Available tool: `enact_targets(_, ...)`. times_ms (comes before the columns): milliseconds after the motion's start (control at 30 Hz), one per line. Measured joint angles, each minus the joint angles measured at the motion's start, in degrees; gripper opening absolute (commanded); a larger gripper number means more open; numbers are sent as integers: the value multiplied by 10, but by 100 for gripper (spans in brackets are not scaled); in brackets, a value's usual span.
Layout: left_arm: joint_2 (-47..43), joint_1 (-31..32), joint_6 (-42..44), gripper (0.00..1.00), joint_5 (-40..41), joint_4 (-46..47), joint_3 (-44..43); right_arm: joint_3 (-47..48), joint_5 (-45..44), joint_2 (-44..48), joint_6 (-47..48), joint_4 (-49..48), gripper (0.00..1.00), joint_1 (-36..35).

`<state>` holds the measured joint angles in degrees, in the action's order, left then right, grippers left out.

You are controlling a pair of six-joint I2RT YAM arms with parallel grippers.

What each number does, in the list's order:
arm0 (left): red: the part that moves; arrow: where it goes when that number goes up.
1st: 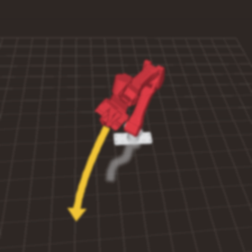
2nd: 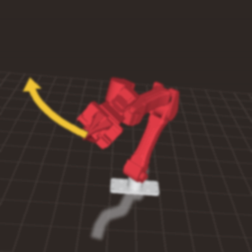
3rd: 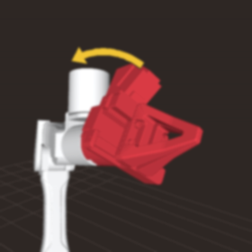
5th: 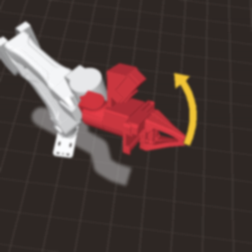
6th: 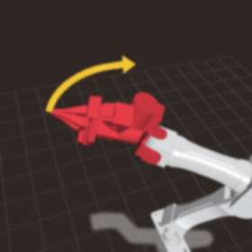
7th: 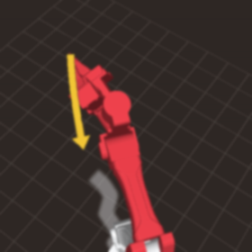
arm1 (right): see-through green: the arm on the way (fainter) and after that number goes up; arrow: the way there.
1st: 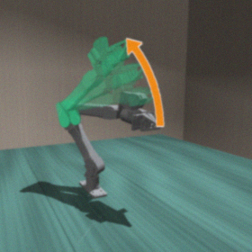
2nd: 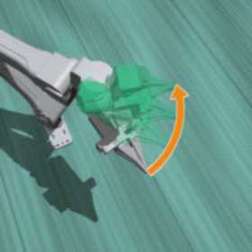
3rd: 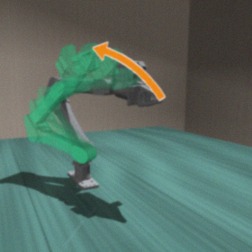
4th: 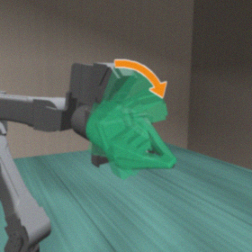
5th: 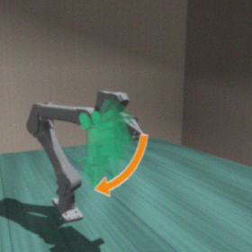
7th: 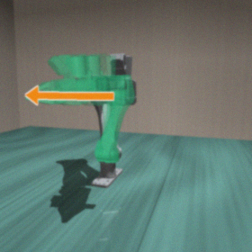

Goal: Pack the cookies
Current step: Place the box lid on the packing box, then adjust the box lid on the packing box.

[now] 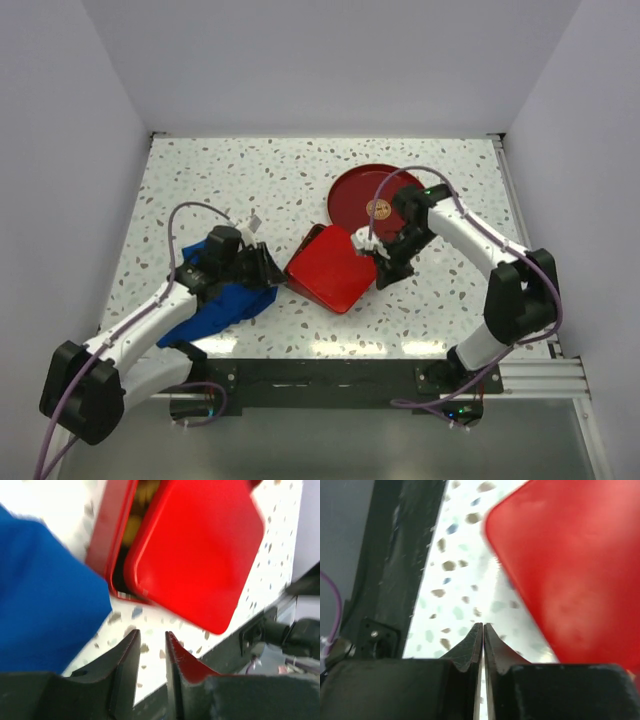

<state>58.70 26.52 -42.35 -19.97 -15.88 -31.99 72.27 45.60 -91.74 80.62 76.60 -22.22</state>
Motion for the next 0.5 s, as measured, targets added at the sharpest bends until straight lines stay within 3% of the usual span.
enact_targets(67, 1, -20, 11, 51, 8, -4, -32, -49, -29, 21, -2, -19, 0, -43)
enact_targets(167, 20, -53, 28, 55, 19, -3, -96, -88, -71, 37, -27, -56, 0, -92)
enact_targets(333, 107, -79, 61, 57, 30, 15, -170, -90, -132, 15, -79, -130, 2, -96)
enact_targets(500, 208, -80, 86, 56, 49, 8, -190, -89, -172, -7, -120, -186, 4, -99)
